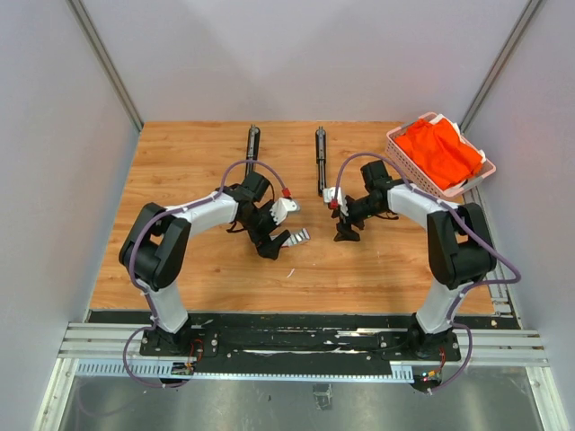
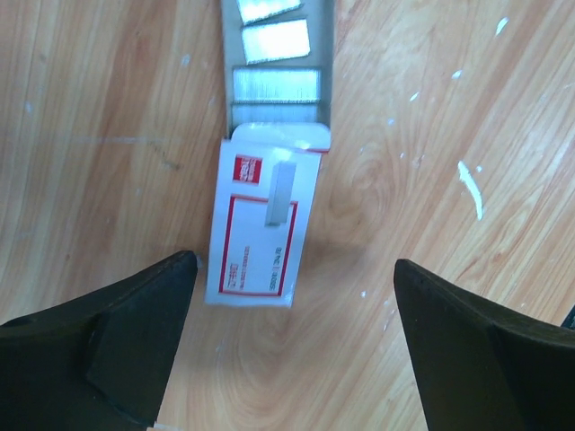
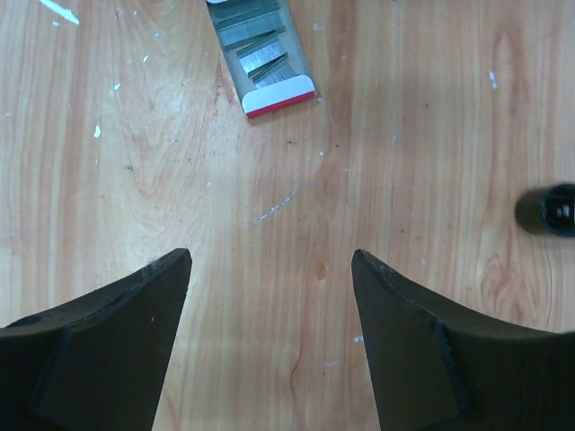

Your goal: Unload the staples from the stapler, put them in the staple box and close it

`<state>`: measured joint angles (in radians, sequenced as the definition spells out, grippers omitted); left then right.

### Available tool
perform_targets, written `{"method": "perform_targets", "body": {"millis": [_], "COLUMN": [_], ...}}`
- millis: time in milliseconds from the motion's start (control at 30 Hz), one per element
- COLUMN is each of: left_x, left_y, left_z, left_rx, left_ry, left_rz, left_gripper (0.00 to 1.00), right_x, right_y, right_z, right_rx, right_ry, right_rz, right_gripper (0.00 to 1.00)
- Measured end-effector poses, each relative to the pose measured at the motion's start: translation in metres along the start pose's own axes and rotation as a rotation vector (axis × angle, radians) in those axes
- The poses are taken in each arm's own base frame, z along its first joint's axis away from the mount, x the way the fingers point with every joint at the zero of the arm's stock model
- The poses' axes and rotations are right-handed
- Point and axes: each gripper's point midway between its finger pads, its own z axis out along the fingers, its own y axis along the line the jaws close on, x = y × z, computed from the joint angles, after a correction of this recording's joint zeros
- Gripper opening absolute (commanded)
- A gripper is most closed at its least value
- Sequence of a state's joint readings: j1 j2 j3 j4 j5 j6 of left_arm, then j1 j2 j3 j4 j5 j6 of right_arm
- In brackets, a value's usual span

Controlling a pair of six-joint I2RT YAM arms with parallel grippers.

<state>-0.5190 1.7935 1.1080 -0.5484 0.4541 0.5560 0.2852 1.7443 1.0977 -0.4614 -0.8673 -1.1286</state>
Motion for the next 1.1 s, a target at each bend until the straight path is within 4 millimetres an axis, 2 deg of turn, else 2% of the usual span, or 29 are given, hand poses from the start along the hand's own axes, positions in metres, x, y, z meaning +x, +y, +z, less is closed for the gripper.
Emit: {"method": "perform_targets", "body": {"millis": [167,433,733,1100], "left_x": [0.011,0.02,0.025,0.024], "left_y": [0.005,0.008,0.014,0.009], "left_z": [-0.007,-0.011,-0.015,-0.015], "left_rx": [-0.023,-0.05,-0.043,-0.007], "left_ry": [0.01,0.024,-0.009,-0.062], "left_rz": [-0.015,0.004,-0.014,0.022], "left_gripper": [0.98,0.98,0.99,0.99], "right_x": [-0.006,-0.023,-0.03,-0.034], "right_y": [-0.001,0.017,0.018,0.006], "right_z": [0.015,0.049,0.079,0.091], "right_rx": [-0.064,-0.179,-0.226,-0.187], "right_ry": [0.008,0.035,0.057,0.074], "right_rz": [-0.146,-0.349,-0.415,-0.416], "right_gripper": [0.75,0.76,0.76,0.76]}}
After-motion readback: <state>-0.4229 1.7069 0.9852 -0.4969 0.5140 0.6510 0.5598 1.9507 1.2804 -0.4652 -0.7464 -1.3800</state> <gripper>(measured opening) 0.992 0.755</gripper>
